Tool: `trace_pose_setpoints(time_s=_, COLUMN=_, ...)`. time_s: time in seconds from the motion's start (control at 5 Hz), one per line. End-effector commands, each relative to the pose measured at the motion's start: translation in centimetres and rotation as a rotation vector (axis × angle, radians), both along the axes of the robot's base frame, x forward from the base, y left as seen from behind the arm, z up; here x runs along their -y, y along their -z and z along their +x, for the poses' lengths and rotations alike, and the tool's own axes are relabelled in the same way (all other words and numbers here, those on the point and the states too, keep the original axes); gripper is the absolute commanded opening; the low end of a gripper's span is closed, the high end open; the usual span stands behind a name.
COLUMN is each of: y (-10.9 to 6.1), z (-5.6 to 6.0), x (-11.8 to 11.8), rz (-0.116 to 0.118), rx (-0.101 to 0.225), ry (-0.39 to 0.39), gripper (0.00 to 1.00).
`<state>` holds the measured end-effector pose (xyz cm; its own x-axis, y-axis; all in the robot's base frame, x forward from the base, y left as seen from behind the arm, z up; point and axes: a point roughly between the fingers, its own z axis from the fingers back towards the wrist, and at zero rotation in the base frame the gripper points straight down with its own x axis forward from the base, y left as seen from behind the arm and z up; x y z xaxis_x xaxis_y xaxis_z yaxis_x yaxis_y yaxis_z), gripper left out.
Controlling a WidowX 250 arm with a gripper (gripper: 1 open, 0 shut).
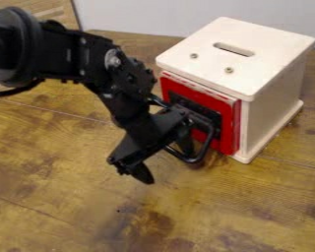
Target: Open the drawer
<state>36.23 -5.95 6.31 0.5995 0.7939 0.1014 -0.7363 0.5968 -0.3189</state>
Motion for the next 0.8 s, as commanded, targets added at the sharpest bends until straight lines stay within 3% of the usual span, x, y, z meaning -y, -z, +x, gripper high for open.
trace_pose_setpoints(time_s=0.0, y=-3.3, z=1.2, x=0.7, rz=0.0, rx=0.1, ry=-0.082, gripper=1.0)
trace_pose_setpoints(time_s=0.6, y=-5.2, z=1.7, x=-2.0, rz=-0.012, rx=0.108, ry=-0.074, gripper=1.0)
